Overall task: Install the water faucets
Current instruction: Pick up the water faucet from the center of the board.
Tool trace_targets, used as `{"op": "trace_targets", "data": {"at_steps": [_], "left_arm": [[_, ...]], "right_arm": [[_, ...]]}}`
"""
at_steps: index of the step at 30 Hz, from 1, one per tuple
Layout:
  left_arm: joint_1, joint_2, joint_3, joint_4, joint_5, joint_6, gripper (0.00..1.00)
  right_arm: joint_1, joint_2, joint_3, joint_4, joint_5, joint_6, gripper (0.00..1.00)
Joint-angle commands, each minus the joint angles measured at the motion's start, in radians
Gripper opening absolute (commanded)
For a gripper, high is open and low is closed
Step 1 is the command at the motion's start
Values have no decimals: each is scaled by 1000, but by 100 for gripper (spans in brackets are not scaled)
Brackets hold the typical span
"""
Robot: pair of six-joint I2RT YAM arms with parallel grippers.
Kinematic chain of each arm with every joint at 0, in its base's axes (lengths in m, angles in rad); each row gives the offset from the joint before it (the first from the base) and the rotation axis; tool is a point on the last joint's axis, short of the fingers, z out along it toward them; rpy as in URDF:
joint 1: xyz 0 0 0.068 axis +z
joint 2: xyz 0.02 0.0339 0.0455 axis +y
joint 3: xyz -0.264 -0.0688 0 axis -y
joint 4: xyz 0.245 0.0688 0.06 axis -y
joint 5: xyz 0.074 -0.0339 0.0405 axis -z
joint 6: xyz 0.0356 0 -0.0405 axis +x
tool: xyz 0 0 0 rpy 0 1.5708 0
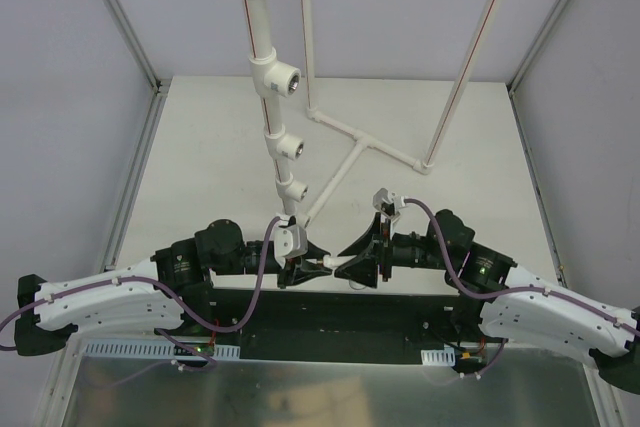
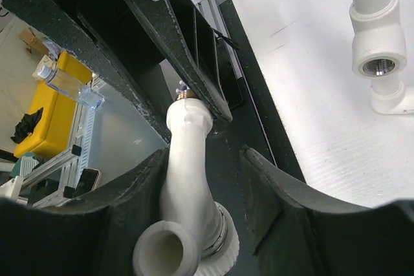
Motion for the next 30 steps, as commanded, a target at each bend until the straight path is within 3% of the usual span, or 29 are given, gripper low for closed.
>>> {"op": "trace_targets", "data": {"at_steps": [1,5,10,13,19,23,28,30], "left_arm": [[7,-10,51,48,-10,8,0],[7,-12,45,51,-10,8,0],[7,-10,40,51,-10,2,0],[7,-15,37,49,-14,0,0],[7,-20,34,49,-20,2,0],[7,-17,28,54,-19,-3,0],[7,-18,11,58,-17,-12,0],[7,-18,5,66,-19,-12,0]], "right_arm": [[-1,7,46,58,-17,2,50],[-3,14,57,53,-9,2,44],[-3,8,60,51,15,2,63],[-1,1,56,54,24,2,64],[-3,7,60,54,25,14,44],[-1,25,69,50,20,25,21],[-3,41,73,42,29,33,3],[-3,39,74,42,32,31,0]]}}
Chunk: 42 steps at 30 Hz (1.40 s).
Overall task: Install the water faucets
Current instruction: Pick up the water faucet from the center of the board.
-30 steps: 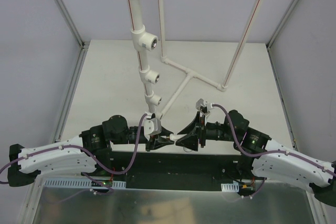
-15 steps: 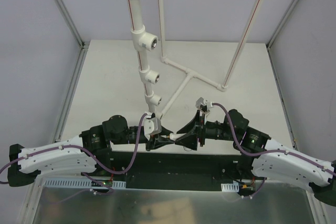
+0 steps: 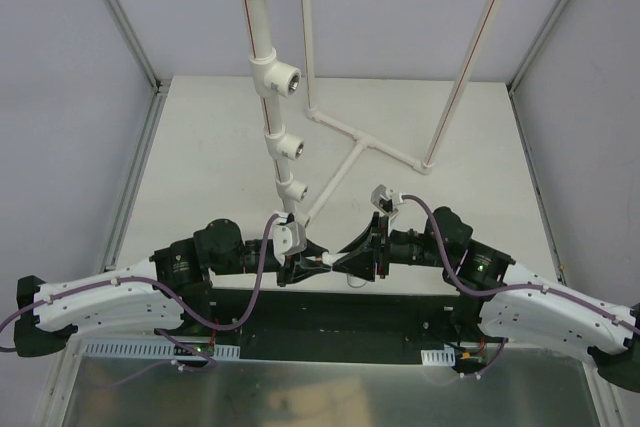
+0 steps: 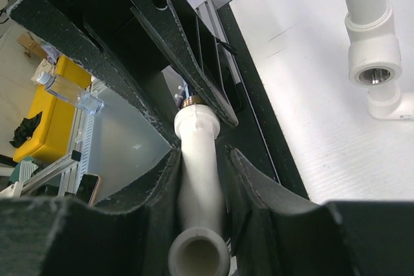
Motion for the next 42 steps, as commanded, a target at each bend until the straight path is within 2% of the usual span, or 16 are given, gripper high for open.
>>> {"op": "trace_targets", "data": {"at_steps": [1,7,16,27,32,38,42], "left_arm": [[1,-16,0,79,9,-3,0],[1,-5,-12,94,47,-51,0],[1,79,-1,108,134,-88,0],[1,78,-9,119,128,-98,40],[1,95,-12,120,148,-108,47],[1,124,-5,116,165,-94,49],[-2,144,14,64,112,-59,49]], "right_arm": [[-2,8,50,34,24,23,0],[-2,-38,33,33,137,30,0],[-2,-92,14,36,179,30,0],[-2,-100,14,25,208,38,0],[-1,-103,30,5,250,44,0],[-1,-78,77,-71,314,73,0],[-1,-52,117,-112,343,105,0]]}}
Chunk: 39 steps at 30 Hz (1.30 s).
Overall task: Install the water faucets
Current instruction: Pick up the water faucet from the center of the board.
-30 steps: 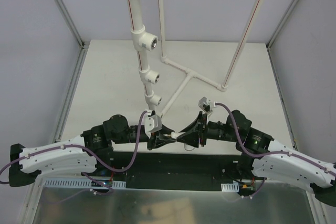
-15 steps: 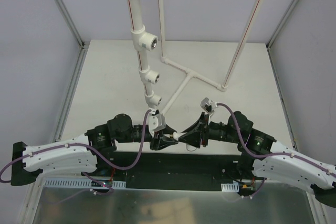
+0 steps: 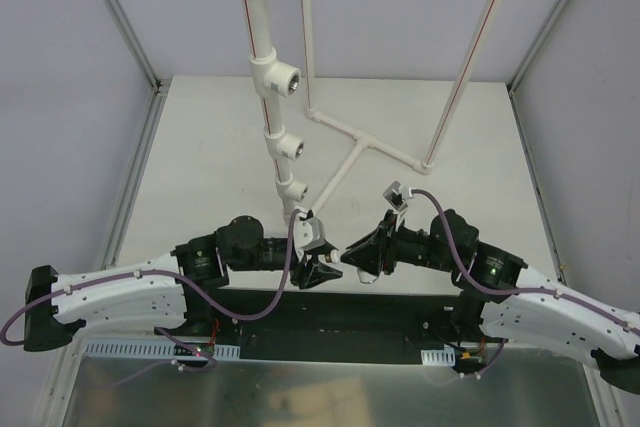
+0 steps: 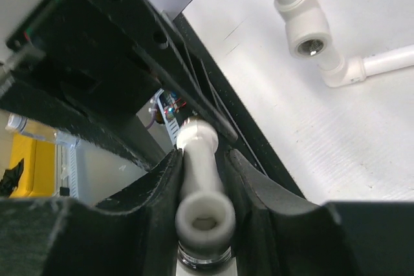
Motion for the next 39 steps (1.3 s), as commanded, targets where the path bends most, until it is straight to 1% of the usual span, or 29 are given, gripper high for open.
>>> {"op": "trace_targets", "data": {"at_steps": [1,4,9,16,20,23,27,31,35,37,39], "left_arm": [[-16,20,31,-40,64,19,49],[-17,28,41,-62,44,36,49],[-19,28,38,-62,7,39,49],[-17,-18,18,-21,-166,35,49],[-19,-29,18,-5,-224,42,49],[-17,-21,22,-2,-226,52,49],[-17,0,31,-1,-191,52,44],[-17,16,35,1,-113,52,48],[-19,23,35,6,-77,52,51],[-17,20,33,7,-83,76,51],[-17,19,31,6,-85,78,47]], "right_arm": [[-14,21,102,33,161,44,0],[-12,35,124,-3,178,64,0],[-12,39,128,-7,164,80,0],[-12,47,125,-26,127,84,0],[-14,56,121,-26,103,90,0],[-14,61,122,-24,92,101,0],[-14,58,119,-14,89,110,0],[-12,52,118,-6,109,117,0],[-14,48,122,-1,110,124,0],[-14,48,124,-1,103,130,0],[-14,47,125,0,95,135,0]]}}
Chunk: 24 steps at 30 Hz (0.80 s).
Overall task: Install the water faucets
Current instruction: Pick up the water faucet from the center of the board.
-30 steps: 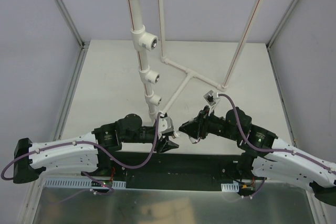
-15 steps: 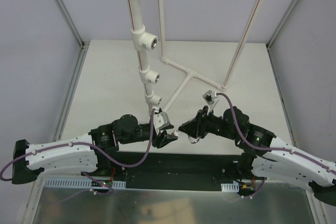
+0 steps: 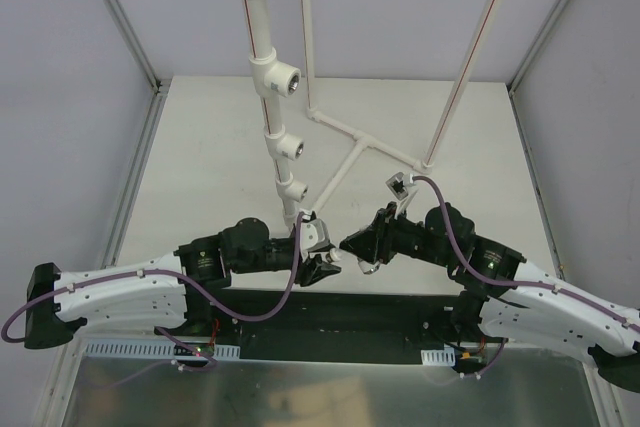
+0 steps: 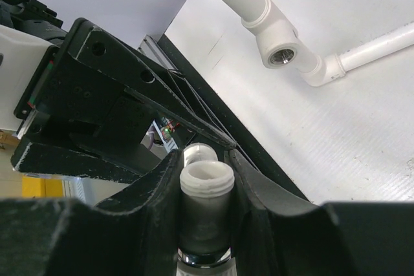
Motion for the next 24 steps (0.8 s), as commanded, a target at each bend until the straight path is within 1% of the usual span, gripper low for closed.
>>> {"op": "trace_targets", "data": {"at_steps": [1,3,4,5,6,7,12,13,14,16,17,19,20,24], "left_arm": [[-8,-7,34,50,26,32,45],[-9,-4,37,49,26,36,35],[-9,0,40,49,27,38,28],[-8,1,45,47,27,38,14],[-8,6,48,44,27,41,5],[-8,9,52,43,27,41,0],[-8,26,77,7,-2,42,0],[-8,24,82,-3,-14,48,0],[-9,24,86,-11,-20,55,0],[-8,17,92,-23,-28,68,0],[-8,13,94,-28,-33,76,0],[-8,3,95,-37,-31,99,0],[-8,-2,99,-43,-33,110,0],[-9,-28,111,-85,-37,165,0]], "right_arm": [[-3,-19,48,67,-21,30,0],[-3,-18,49,65,-24,35,0],[-1,-16,49,67,-25,38,0],[-1,-16,48,67,-25,41,0],[-3,-13,48,65,-28,44,0],[-3,-11,48,65,-30,47,0],[-3,-11,46,54,-59,60,0],[-1,-10,46,48,-73,57,2],[-1,-7,48,42,-86,60,8],[-1,-4,52,28,-116,63,30],[-1,1,54,24,-125,64,36],[-1,7,54,12,-146,73,45],[-3,10,54,7,-154,76,47],[-3,24,57,-13,-182,101,52]]}}
